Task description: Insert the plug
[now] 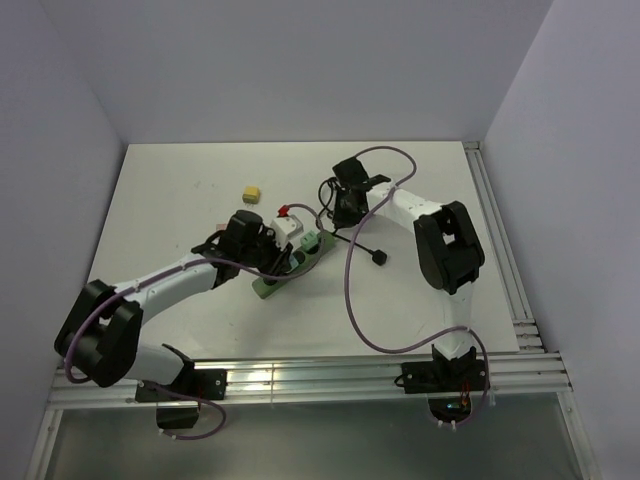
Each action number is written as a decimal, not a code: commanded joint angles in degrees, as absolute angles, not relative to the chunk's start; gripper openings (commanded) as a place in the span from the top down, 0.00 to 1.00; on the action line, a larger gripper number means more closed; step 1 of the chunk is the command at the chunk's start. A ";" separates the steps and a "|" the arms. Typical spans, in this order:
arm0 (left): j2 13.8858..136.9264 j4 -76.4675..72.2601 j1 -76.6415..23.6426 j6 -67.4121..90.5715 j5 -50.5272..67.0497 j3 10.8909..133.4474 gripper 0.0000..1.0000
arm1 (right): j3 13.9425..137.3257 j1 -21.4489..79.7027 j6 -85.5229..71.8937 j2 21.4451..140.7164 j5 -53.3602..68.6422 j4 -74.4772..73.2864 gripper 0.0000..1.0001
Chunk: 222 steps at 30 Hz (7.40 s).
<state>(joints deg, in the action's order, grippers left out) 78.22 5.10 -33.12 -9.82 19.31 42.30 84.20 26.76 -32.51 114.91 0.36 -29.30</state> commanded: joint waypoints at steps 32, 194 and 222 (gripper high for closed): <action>76.64 3.68 -38.32 4.14 -1.24 50.10 1.00 | 56.36 22.59 -28.30 75.87 3.51 -23.12 0.48; 87.80 2.81 -30.23 -4.48 20.57 52.03 1.00 | 42.45 22.50 -29.44 60.38 8.17 -19.86 0.53; 95.62 10.19 -35.59 -6.60 15.55 52.47 1.00 | 41.22 22.59 -29.44 58.98 8.53 -19.60 0.53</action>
<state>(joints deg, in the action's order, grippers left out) 91.00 5.17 -32.58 -6.02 16.56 53.01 41.80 22.83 -30.13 61.06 8.45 -20.99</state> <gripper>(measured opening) 0.352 0.470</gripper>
